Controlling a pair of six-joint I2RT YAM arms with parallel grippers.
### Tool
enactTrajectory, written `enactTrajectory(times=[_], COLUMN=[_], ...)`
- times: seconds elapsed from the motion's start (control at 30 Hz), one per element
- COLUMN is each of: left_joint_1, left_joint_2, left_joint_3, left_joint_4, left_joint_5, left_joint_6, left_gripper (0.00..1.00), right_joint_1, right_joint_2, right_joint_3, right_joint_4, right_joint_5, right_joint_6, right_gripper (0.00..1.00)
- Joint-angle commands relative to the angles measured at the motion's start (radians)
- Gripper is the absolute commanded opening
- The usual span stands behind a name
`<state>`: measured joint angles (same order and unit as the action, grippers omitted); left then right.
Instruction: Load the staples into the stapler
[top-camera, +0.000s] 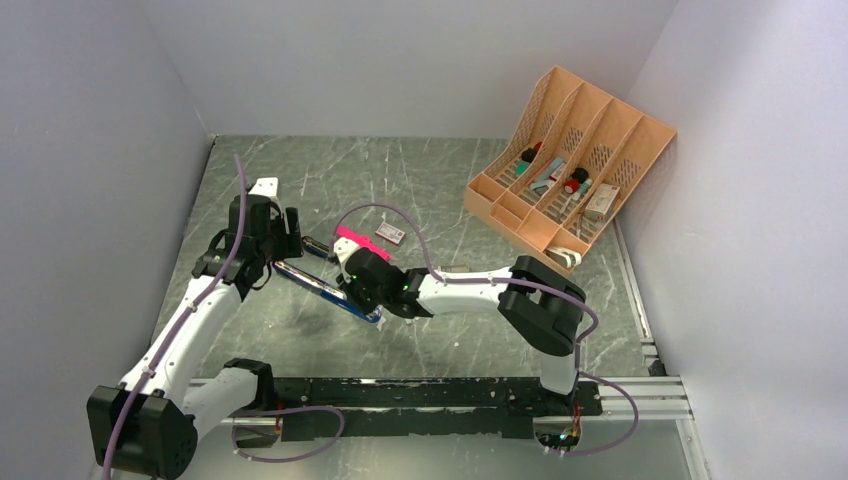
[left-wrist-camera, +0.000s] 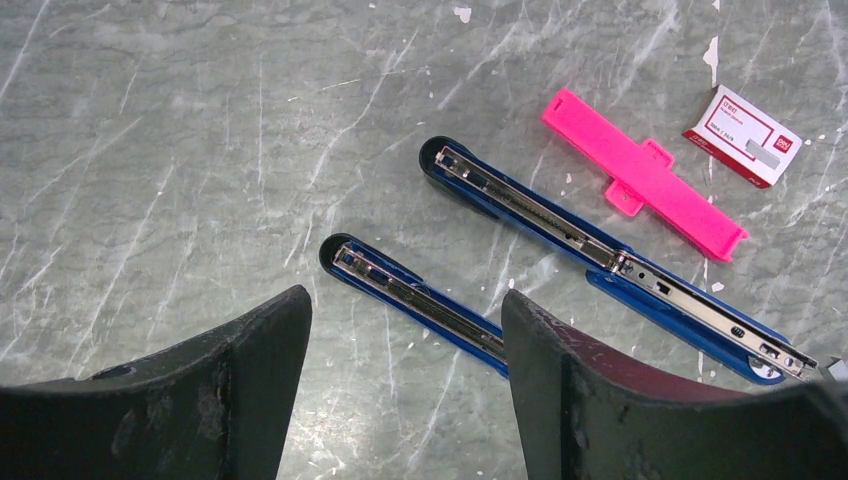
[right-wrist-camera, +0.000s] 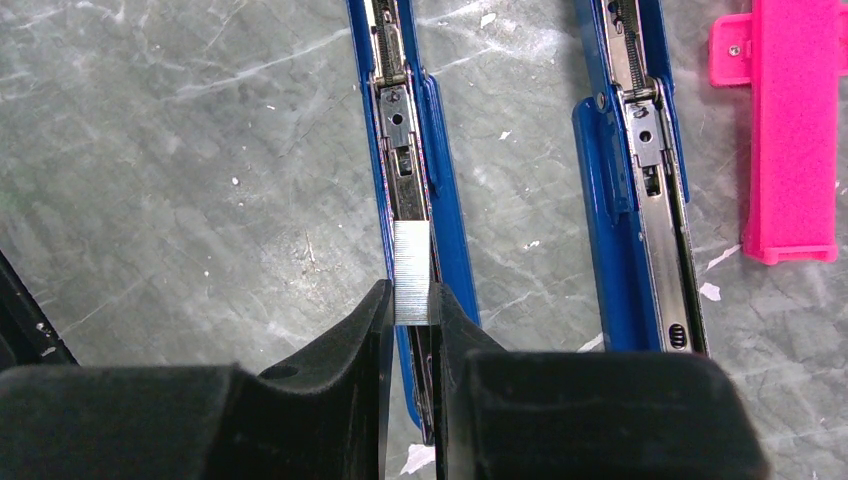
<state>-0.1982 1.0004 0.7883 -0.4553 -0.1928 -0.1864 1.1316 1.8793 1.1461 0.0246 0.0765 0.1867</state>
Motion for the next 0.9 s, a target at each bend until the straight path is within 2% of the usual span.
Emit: enactTrajectory(times=[0.0,0.87], left_joint_1=[-0.006,-0.006], left_joint_2=[-0.007,-0.009], left_joint_3=[0.003,0.002], left_joint_4=[0.027,0.027], left_joint_5=[0.023,0.024], left_joint_6=[0.014,0.014], left_gripper=[0.74,0.74], right_joint_1=[-0.007,-0.043], right_joint_2=[0.011,0.013], right_joint_3=[0.014,0.096], right_joint_4=[-0.055,-0.180], right_joint_5=[0.019,-0.060], right_joint_6=[-0.016,-0.038], right_gripper=[0.00,0.00])
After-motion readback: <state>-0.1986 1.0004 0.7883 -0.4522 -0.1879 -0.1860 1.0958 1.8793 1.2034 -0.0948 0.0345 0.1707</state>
